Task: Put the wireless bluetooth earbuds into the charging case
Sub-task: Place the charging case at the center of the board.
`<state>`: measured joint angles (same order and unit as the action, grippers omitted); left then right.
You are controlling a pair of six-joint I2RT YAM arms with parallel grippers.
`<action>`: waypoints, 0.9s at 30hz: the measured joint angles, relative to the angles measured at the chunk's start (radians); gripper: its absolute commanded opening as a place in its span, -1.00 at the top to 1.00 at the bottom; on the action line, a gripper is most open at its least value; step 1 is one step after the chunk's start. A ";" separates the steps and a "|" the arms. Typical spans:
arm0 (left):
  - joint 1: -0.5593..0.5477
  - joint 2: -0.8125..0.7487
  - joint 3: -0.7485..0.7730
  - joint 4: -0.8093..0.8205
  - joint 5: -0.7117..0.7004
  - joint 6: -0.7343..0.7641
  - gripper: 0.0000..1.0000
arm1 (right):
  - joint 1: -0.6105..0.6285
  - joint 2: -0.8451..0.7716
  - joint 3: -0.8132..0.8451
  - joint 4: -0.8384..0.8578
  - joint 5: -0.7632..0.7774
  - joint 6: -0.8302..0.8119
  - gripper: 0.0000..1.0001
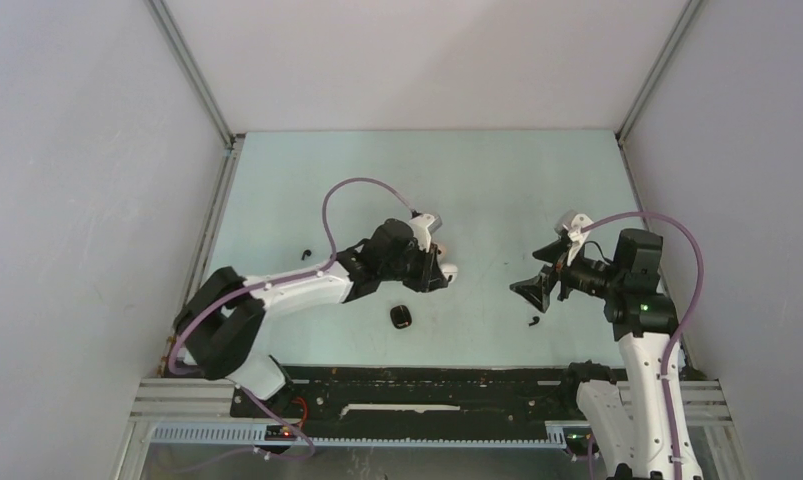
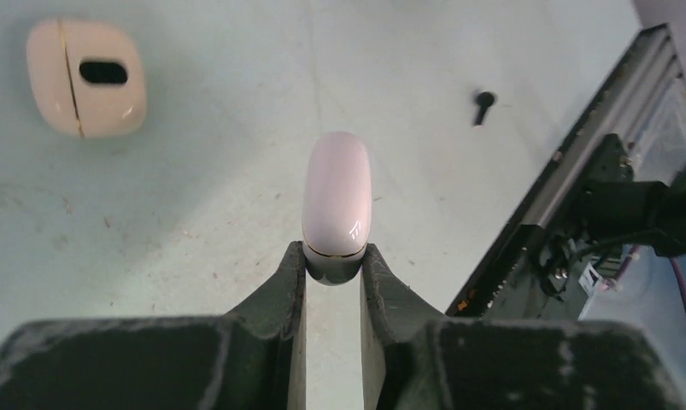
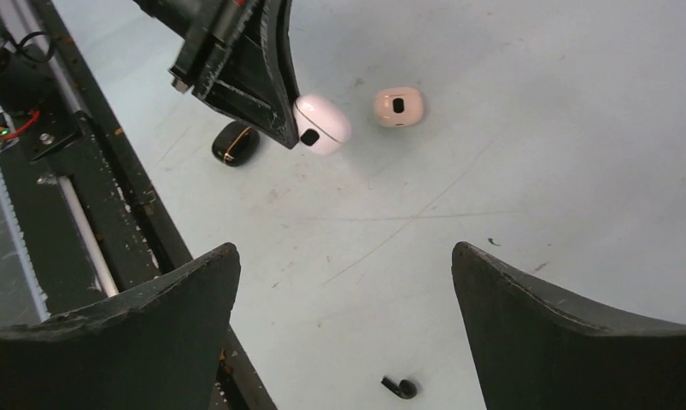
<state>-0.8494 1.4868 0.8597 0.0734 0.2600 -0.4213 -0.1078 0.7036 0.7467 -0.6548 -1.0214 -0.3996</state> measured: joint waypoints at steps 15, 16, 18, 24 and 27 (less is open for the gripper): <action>0.068 0.307 0.158 -0.114 0.090 -0.227 0.53 | 0.006 -0.010 -0.032 0.032 0.061 0.007 -0.98; 0.070 0.319 0.170 -0.120 0.092 -0.234 0.50 | 0.007 -0.010 -0.032 0.033 0.061 0.007 -0.98; 0.076 0.348 0.207 -0.148 0.089 -0.248 0.44 | 0.008 -0.010 -0.032 0.035 0.061 0.007 -0.98; 0.086 0.404 0.280 -0.261 0.063 -0.279 0.16 | 0.008 -0.010 -0.032 0.036 0.061 0.003 -0.98; 0.089 0.411 0.296 -0.317 0.048 -0.276 0.00 | 0.008 -0.010 -0.032 0.036 0.061 0.003 -0.98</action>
<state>-0.7605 1.8980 1.1553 -0.2436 0.3084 -0.6975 -0.0994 0.6933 0.7151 -0.6189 -0.9600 -0.3965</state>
